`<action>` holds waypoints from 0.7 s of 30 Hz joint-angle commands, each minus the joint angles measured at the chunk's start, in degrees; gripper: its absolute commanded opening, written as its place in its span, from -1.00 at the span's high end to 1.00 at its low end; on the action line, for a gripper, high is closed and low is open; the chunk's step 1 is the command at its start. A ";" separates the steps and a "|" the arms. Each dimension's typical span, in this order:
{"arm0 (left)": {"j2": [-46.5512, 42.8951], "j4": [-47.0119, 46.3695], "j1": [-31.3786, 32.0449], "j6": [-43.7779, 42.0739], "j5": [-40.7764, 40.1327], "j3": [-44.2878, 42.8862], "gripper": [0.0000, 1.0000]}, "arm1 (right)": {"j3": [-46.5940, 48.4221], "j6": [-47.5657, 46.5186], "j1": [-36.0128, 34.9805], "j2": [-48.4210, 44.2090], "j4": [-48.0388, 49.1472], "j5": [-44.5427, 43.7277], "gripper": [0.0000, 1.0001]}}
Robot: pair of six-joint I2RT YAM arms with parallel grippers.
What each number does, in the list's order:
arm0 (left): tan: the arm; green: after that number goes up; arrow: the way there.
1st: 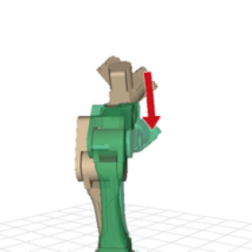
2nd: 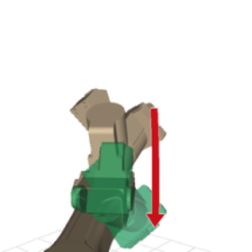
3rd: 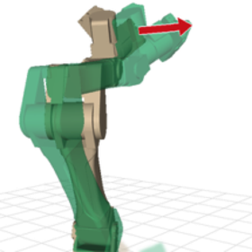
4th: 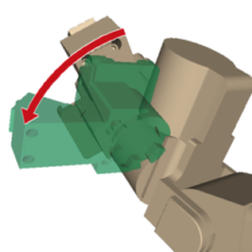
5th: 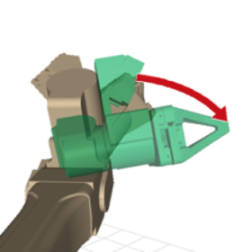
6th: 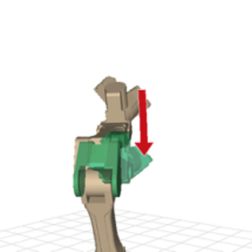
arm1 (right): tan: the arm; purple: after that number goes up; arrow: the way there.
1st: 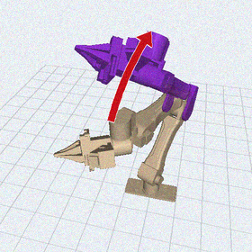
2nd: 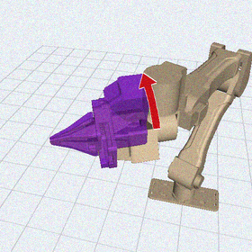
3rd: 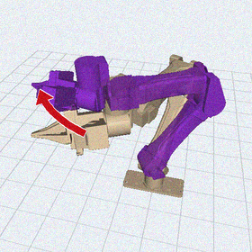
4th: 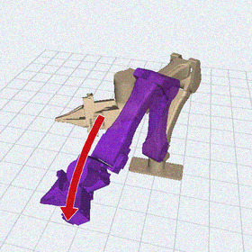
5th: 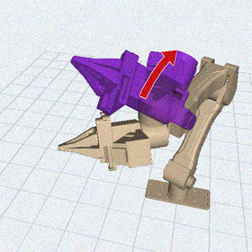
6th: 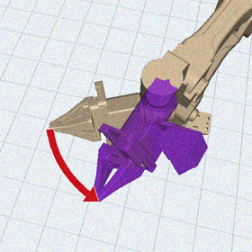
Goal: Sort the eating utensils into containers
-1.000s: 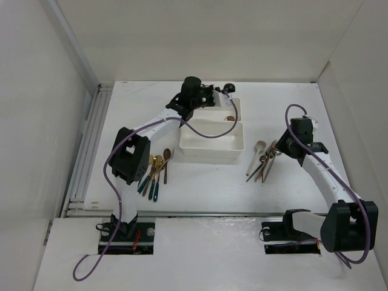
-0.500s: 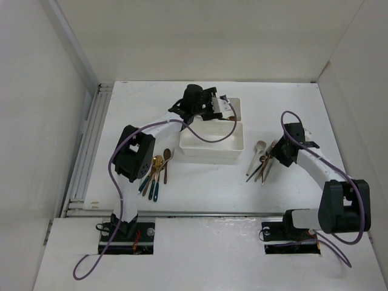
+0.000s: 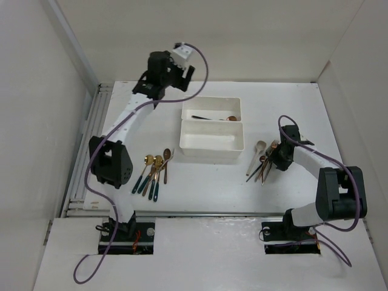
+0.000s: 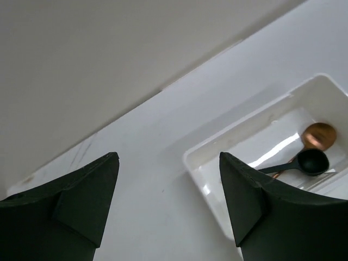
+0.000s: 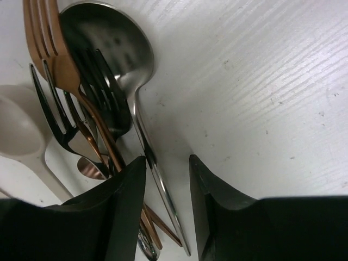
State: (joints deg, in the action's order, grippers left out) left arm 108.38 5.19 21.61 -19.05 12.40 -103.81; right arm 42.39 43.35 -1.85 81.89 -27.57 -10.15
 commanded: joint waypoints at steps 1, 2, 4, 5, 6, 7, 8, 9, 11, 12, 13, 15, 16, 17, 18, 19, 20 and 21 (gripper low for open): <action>-8.16 8.06 -4.37 10.69 -4.66 4.38 -0.44 | 1.73 1.30 0.35 1.60 -1.69 -1.45 0.14; -9.14 8.69 -6.12 10.70 -4.67 5.80 -0.41 | 2.43 1.30 0.35 2.13 -2.39 -2.15 0.14; -11.17 9.22 -7.81 12.36 -5.37 9.75 -0.41 | 3.05 -0.54 0.35 4.32 -2.93 -3.03 0.21; -13.00 9.92 -9.29 12.37 -5.37 10.81 -0.41 | 3.74 -1.33 0.35 5.46 -2.93 -3.81 0.24; -13.80 9.93 -10.00 12.98 -4.85 11.78 -0.41 | 4.80 -1.95 0.96 6.96 -3.62 -3.82 0.29; -14.59 9.93 -10.53 12.98 -4.85 12.57 -0.41 | 5.33 -2.83 0.97 10.54 -4.15 -3.82 0.46; -15.29 9.93 -11.05 12.98 -4.32 13.71 -0.41 | 5.86 -3.36 1.49 12.23 -4.77 -3.82 0.58; -16.43 9.93 -11.75 13.59 -4.32 13.72 -0.41 | 6.64 -3.36 1.50 13.37 -5.73 -3.82 0.70; -16.97 9.93 -12.46 13.60 -4.32 15.12 -0.41 | 7.44 -4.15 1.50 13.39 -5.22 -3.29 1.00; -17.67 9.93 -12.46 13.60 -3.71 15.13 -0.41 | 7.44 -4.15 1.50 12.78 -5.21 -3.29 1.00; -18.20 9.93 -12.46 13.60 -3.70 15.82 -0.41 | 7.44 -4.15 1.50 12.08 -5.21 -3.29 1.00; -18.20 9.93 -12.99 13.60 -3.70 16.61 -0.41 | 7.44 -4.15 1.50 9.27 -4.68 -3.29 1.00; -18.72 9.93 -12.99 13.60 -3.70 17.14 -0.41 | 7.44 -4.15 1.50 7.95 -5.38 -4.08 1.00; -18.73 9.93 -12.99 13.60 -3.70 17.15 -0.41 | 7.44 -3.28 1.50 6.28 -7.13 -5.13 1.00; -18.73 9.93 -12.99 13.60 -3.70 17.67 -0.41 | 7.44 -1.27 1.50 2.35 -8.28 -6.62 1.00; -18.73 9.93 -12.99 13.60 -3.70 17.68 -0.41 | 7.44 -0.12 1.50 -0.04 -9.59 -8.46 1.00; -18.73 9.93 -12.99 13.60 -3.70 17.68 -0.41 | 7.96 0.93 1.50 -2.41 -10.82 -12.74 1.00; -18.73 9.93 -12.99 13.60 -3.70 17.68 -0.41 | 8.93 1.81 1.50 -7.13 -12.92 -14.96 1.00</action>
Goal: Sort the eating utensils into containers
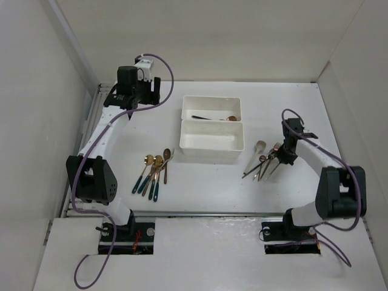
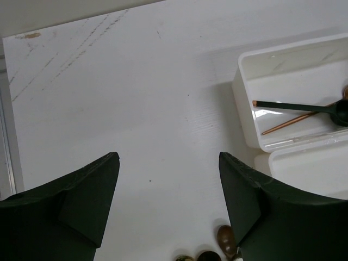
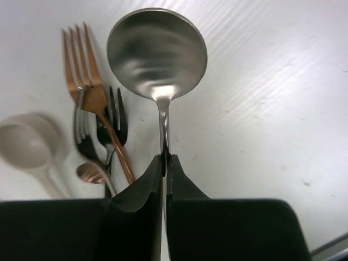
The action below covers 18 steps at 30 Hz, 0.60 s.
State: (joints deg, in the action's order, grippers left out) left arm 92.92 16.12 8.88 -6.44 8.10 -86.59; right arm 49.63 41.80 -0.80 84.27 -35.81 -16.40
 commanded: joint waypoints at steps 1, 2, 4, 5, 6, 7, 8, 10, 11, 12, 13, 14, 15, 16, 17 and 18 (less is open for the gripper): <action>-3.28 -1.00 -0.27 0.99 0.60 0.45 -0.41 | 2.31 3.98 0.45 -11.65 -5.40 -10.73 1.00; -3.28 -1.00 -0.27 0.99 0.60 0.45 -0.41 | 3.19 4.69 0.45 -13.50 -6.10 -14.76 1.00; -3.28 -1.00 -0.27 0.99 0.60 0.45 -0.41 | 6.26 4.69 0.45 -17.02 -7.69 -18.12 1.00; -3.28 -1.00 -0.27 0.99 0.60 0.45 -0.41 | 7.49 4.69 0.45 -17.64 -7.69 -19.44 1.00; -3.28 -1.00 -0.27 0.99 0.60 0.45 -0.41 | 9.94 4.69 0.45 -18.17 -8.56 -21.02 1.00; -3.28 -1.00 -0.27 0.99 0.60 0.45 -0.41 | 11.01 4.69 0.45 -18.18 -7.53 -21.04 1.00; -3.28 -1.52 -0.27 0.99 -0.18 0.45 -0.41 | 11.98 5.30 -0.08 -19.65 -6.13 -21.04 1.00; -2.75 -1.53 -0.27 0.99 -2.46 0.45 -0.41 | 13.56 6.79 -3.32 -20.20 1.57 -18.93 1.00; -2.75 -2.05 -0.79 2.03 -3.43 1.67 -0.41 | 14.35 10.37 -4.90 -20.81 4.84 -18.41 1.00; -2.75 -2.06 -0.80 3.78 -5.35 2.29 -0.41 | 14.36 13.02 -6.48 -20.81 8.01 -17.62 1.00; -3.36 -2.06 -1.32 4.67 -6.07 3.08 -0.41 | 15.58 15.65 -9.89 -19.59 11.26 -17.00 1.00; -3.36 -2.06 -1.33 5.38 -6.69 3.79 -0.41 | 16.46 20.55 -11.66 -16.80 17.38 -16.99 1.00; -3.89 -0.75 -1.33 5.99 -6.69 5.36 -0.41 | 17.60 22.78 -13.51 -14.86 20.05 -16.30 1.00; -4.50 -0.04 -1.94 6.61 -7.30 6.07 -0.41 | 19.00 24.80 -15.27 -12.66 22.08 -16.29 1.00; -4.51 0.66 -2.46 6.61 -7.31 6.86 -0.41 | 23.02 27.17 -18.59 -10.12 23.84 -16.29 1.00; -5.46 1.19 -2.47 6.61 -7.31 8.78 -0.41 | 25.50 31.20 -20.10 -4.70 23.86 -16.81 1.00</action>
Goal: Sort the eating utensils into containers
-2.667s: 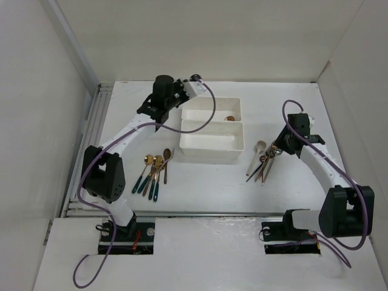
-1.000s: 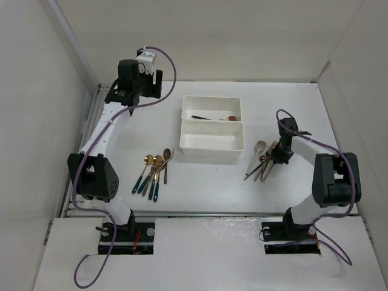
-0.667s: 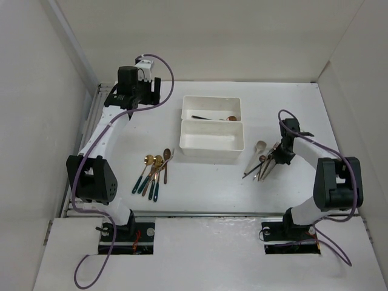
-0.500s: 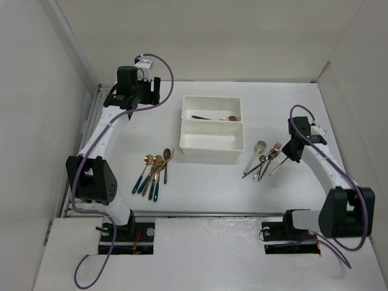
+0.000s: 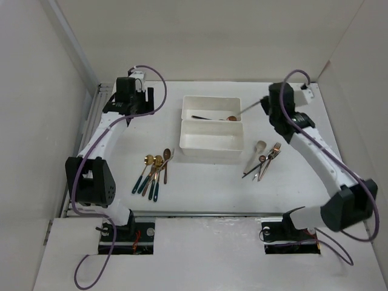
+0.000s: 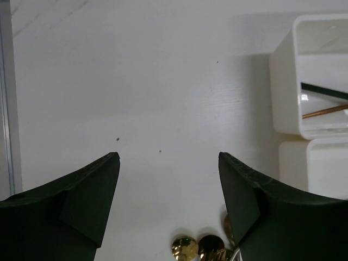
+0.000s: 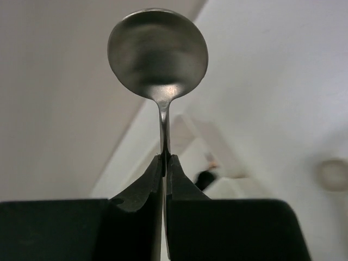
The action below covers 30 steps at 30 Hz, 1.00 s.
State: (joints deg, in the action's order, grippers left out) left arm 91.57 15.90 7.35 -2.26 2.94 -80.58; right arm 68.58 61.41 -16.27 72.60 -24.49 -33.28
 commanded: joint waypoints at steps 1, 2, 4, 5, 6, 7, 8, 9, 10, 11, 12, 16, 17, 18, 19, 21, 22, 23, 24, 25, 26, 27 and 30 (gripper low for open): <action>-5.34 1.94 -1.46 2.44 -2.15 4.01 -0.39 | 9.01 13.37 -5.86 9.81 12.54 0.05 1.00; -6.04 2.72 -2.08 2.44 -2.67 5.15 -0.39 | 13.90 15.04 -7.88 12.63 12.54 0.05 1.00; -7.54 3.34 -2.69 2.44 -2.68 8.83 -0.39 | 18.15 20.30 -9.38 20.45 12.54 1.37 1.00; -9.20 3.35 -3.22 2.44 -3.37 10.16 -0.37 | 21.48 21.98 -10.17 22.65 12.54 3.29 1.00; -10.00 3.35 -3.22 1.92 -3.38 11.31 -0.37 | 22.90 23.65 -10.18 24.76 12.54 4.26 1.00; -10.79 3.87 -3.22 0.78 -4.08 13.75 -0.37 | 24.14 26.11 -10.79 28.35 12.54 5.06 1.00; -12.19 3.87 -3.22 -0.10 -4.08 14.91 -0.37 | 26.32 26.83 -10.80 29.95 12.54 6.37 1.00; -12.81 4.40 -3.22 -1.07 -4.08 15.79 -0.37 | 27.39 27.53 -11.32 31.45 12.54 6.99 1.00; -13.34 4.40 -3.22 -1.77 -4.08 16.58 -0.34 | 28.36 28.15 -11.33 34.07 11.49 7.00 1.00; -14.22 5.18 -3.22 -3.17 -4.08 18.42 -0.34 | 30.46 29.20 -11.85 35.32 8.79 7.78 1.00; -14.23 6.06 -3.22 -3.80 -3.47 19.13 -0.34 | 30.48 29.73 -11.85 36.46 8.76 8.40 1.00; -15.63 7.83 -3.22 -7.22 0.92 22.65 -0.32 | 31.97 30.97 -11.85 40.60 6.82 9.72 1.00; -15.63 8.61 -3.22 -7.93 1.71 23.18 -0.29 | 31.97 31.75 -11.85 42.17 5.43 9.72 1.00; -15.63 9.49 -3.22 -8.54 2.24 23.71 -0.29 | 32.58 32.54 -11.85 42.97 4.81 10.59 1.00; -15.63 9.50 -3.22 -9.07 2.25 24.58 -0.29 | 32.59 32.55 -11.85 43.76 4.80 11.73 1.00; -15.63 10.20 -3.22 -10.65 2.25 25.29 -0.29 | 33.11 33.33 -11.85 45.52 4.80 13.23 1.00; -15.63 10.72 -3.22 -10.66 2.25 25.29 -0.26 | 33.11 34.04 -11.85 46.05 4.80 13.93 1.00; -15.63 10.73 -3.22 -12.40 2.25 25.29 -0.26 | 33.11 34.04 -12.37 46.05 4.80 14.46 1.00; -15.63 10.73 -3.22 -13.11 2.25 25.29 -0.26 | 33.72 34.83 -12.38 46.92 4.80 14.99 1.00; -15.63 11.34 -3.22 -13.81 2.25 25.29 -0.26 | 33.73 35.53 -12.38 47.72 4.80 15.00 1.00; -15.63 11.35 -2.61 -14.43 1.03 25.29 -0.26 | 33.73 36.06 -12.38 47.72 4.28 15.69 1.00; -15.63 12.13 -2.61 -15.05 1.02 25.29 -0.26 | 33.73 36.06 -12.38 48.51 4.28 15.70 1.00; -14.93 13.37 -1.03 -18.47 -0.22 26.35 -0.26 | 33.73 36.59 -12.38 49.13 5.94 16.84 0.89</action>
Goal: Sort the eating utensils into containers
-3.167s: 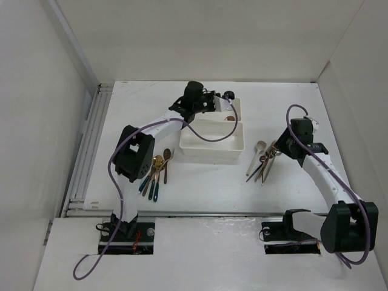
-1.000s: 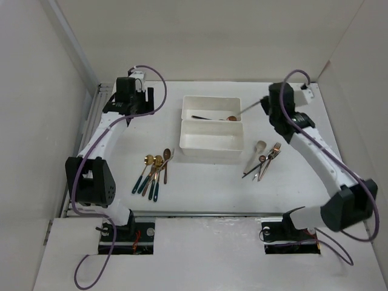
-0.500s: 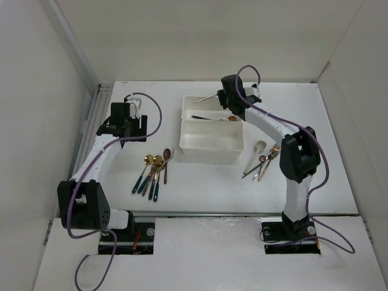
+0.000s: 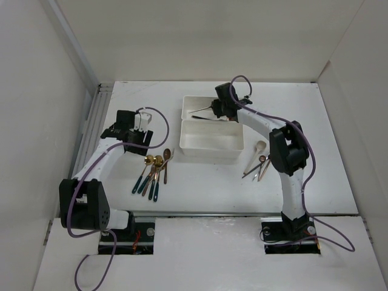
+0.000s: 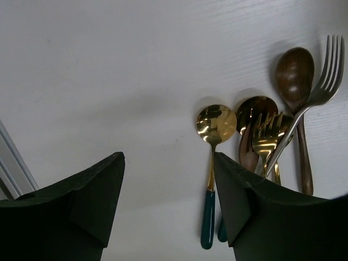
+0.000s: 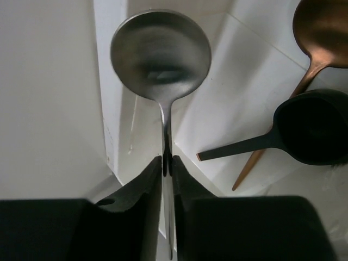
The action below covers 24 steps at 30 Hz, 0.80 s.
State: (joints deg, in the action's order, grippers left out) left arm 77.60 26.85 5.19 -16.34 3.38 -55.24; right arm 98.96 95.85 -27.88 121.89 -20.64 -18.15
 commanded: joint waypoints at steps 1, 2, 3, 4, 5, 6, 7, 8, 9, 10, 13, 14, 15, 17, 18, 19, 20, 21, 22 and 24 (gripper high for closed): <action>-0.35 3.37 1.14 -5.80 0.04 1.71 -0.26 | 3.35 2.14 -0.77 -0.16 2.62 1.72 0.56; -0.35 3.91 1.14 -7.72 0.05 2.50 -0.26 | 2.74 2.14 -0.77 -0.16 3.50 2.24 0.40; -0.35 3.91 1.14 -8.61 0.05 2.51 -0.26 | 2.73 2.14 -0.77 -0.68 3.51 2.24 0.26; -0.35 3.91 1.14 -9.75 0.05 3.29 -0.26 | 2.21 2.14 -0.77 -0.68 3.51 2.24 0.03; -0.35 4.52 1.14 -10.98 0.05 4.00 -0.26 | 2.20 2.14 -0.77 -1.29 3.51 2.85 -0.08; -0.35 5.13 1.14 -12.74 0.83 4.00 -0.26 | 1.68 2.14 -0.77 -2.26 3.51 2.86 -0.18; -0.35 5.14 1.14 -13.71 1.89 4.61 -0.26 | 0.63 2.14 -0.77 -2.79 4.11 3.64 -0.25; 0.26 5.75 1.14 -14.68 2.68 4.62 -0.26 | 0.10 2.14 -0.77 -3.40 5.16 4.26 -0.41; 0.27 6.37 1.14 -15.56 3.64 5.14 -0.26 | -0.43 2.14 -0.77 -4.63 5.87 4.27 -0.41; 0.27 6.37 1.14 -16.96 5.74 5.15 -0.26 | -0.95 1.45 -0.77 -5.25 6.49 4.27 -0.41; 1.32 8.04 1.14 -19.86 10.05 5.67 -0.26 | -0.96 -1.80 -0.77 -6.66 6.49 3.40 -0.41; 1.32 8.82 1.14 -21.61 10.59 5.67 -0.26 | -0.96 -2.77 -0.77 -7.62 6.49 2.78 -0.41; 1.32 8.83 1.14 -22.76 10.60 6.20 -0.26 | -0.96 -3.73 -0.77 -8.24 5.88 2.16 -0.41; 2.90 9.62 1.66 -24.61 8.68 7.95 -0.26 | -0.96 -6.11 -0.77 -10.17 5.26 -0.11 -0.41; 3.60 9.62 1.66 -24.62 7.10 8.65 -0.26 | -1.92 -6.81 -0.77 -10.87 5.26 -0.91 -0.41; 4.30 9.62 2.19 -24.62 5.60 9.88 -0.26 | -2.54 -8.13 -0.77 -12.36 5.26 -1.62 -0.41; 5.70 9.62 2.19 -24.62 3.67 10.41 -0.26 | -3.06 -8.66 -0.77 -13.16 5.26 -3.02 -0.41; 5.72 9.01 2.19 -24.62 2.96 10.42 -0.26 | -4.37 -8.67 -0.77 -13.86 5.26 -3.73 -0.41; 6.50 8.40 2.19 -24.62 2.17 11.29 -0.26 | -5.00 -9.45 -0.77 -14.56 5.96 -4.34 -0.41; 7.20 6.55 2.19 -22.60 0.33 12.00 -0.23 | -6.23 -11.56 -0.77 -15.80 7.19 -6.01 -0.41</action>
State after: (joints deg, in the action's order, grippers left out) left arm 84.18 33.82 7.09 -38.44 7.03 -44.80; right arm 94.26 88.31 -27.97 108.81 -16.86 -19.75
